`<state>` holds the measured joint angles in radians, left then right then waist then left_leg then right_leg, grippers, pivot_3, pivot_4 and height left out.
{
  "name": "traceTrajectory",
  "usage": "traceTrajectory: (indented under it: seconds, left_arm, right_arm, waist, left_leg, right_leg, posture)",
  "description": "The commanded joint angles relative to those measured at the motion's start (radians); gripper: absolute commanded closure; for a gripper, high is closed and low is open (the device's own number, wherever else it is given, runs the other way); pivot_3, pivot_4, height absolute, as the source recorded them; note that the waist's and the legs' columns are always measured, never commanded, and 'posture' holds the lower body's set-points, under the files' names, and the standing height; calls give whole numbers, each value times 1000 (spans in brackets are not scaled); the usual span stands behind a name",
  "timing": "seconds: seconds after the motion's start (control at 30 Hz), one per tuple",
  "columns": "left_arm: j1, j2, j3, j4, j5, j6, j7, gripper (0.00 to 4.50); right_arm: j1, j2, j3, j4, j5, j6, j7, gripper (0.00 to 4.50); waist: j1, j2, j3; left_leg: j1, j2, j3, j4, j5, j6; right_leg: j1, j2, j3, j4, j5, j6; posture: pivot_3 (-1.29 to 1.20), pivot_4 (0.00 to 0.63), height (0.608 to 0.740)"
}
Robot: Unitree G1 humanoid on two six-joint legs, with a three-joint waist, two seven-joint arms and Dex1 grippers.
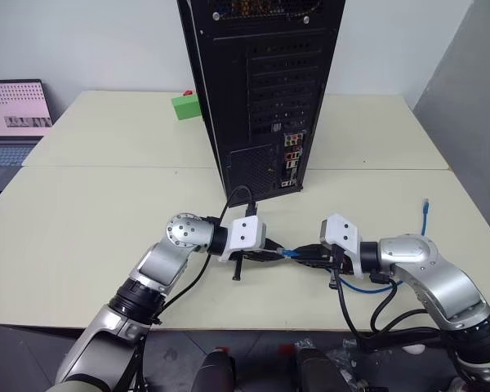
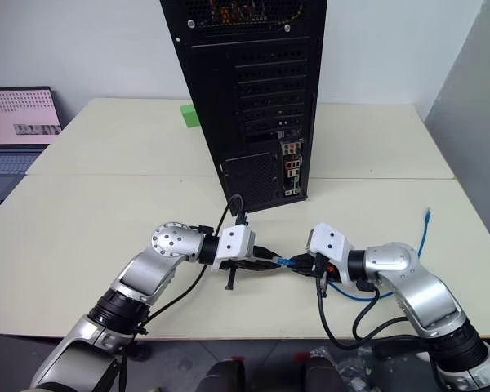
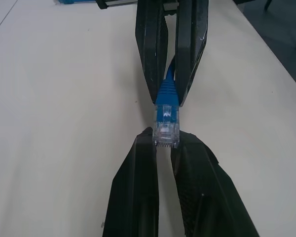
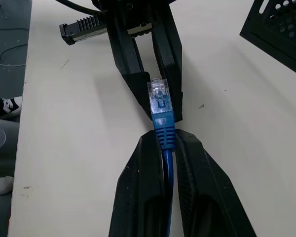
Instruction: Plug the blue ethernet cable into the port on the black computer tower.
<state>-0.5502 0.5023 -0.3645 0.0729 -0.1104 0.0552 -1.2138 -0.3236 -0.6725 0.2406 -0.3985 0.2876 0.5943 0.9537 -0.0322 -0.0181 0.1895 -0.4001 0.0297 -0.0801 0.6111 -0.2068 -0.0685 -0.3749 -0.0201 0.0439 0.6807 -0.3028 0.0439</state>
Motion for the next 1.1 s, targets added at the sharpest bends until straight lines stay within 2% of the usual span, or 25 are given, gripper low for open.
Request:
traceTrajectory:
  seconds: [0.03, 0.5, 0.57, 0.8, 0.87, 0.97, 1.1]
  left_arm:
    - [-9, -3, 11, -22, -14, -16, -10, 4283]
    - [-4, -11, 19, -9, -11, -80, 9, 4299]
    - [0, -10, 19, -11, -11, -84, 9, 4299]
    - [15, -10, 22, -15, -17, -100, 11, 4300]
    - [24, -9, 28, -11, -18, -124, 15, 4300]
    - [33, 4, 30, 30, 40, -282, 43, 4300]
    - [16, 0, 53, 181, 155, -695, 176, 4301]
  right_arm:
    - [-16, -5, 4, -39, -4, -21, 2, 4427]
    - [-8, -15, 11, -26, -17, -40, 19, 4428]
    - [-8, -17, 10, -25, -14, -40, 24, 3714]
    - [2, -66, -26, -32, 4, -35, 56, 2242]
    - [12, -94, -81, -44, 47, -9, 69, 2235]
    - [37, -116, -166, -65, 133, 50, 74, 2235]
    - [64, -92, -260, -95, 265, 151, 41, 2235]
  waist:
    - [0, 0, 0]
    - [0, 0, 0]
    - [0, 0, 0]
    - [0, 0, 0]
    - [1, 0, 0]
    - [2, 0, 0]
    - [1, 0, 0]
  left_leg:
    - [0, 0, 0, 0, 0, 0]
    - [0, 0, 0, 0, 0, 0]
    - [0, 0, 0, 0, 0, 0]
    - [0, 0, 0, 0, 0, 0]
    - [0, 0, 0, 0, 0, 0]
    - [0, 0, 0, 0, 0, 0]
    - [0, 0, 0, 0, 0, 0]
  right_leg:
    - [0, 0, 0, 0, 0, 0]
    - [0, 0, 0, 0, 0, 0]
    - [0, 0, 0, 0, 0, 0]
    - [0, 0, 0, 0, 0, 0]
    - [0, 0, 0, 0, 0, 0]
    - [0, 0, 0, 0, 0, 0]
    - [0, 0, 0, 0, 0, 0]
  posture:
    - [0, 150, 740]
    - [0, 150, 740]
    - [0, 150, 740]
    - [0, 150, 740]
    - [0, 150, 740]
    - [0, 150, 740]
    - [0, 150, 740]
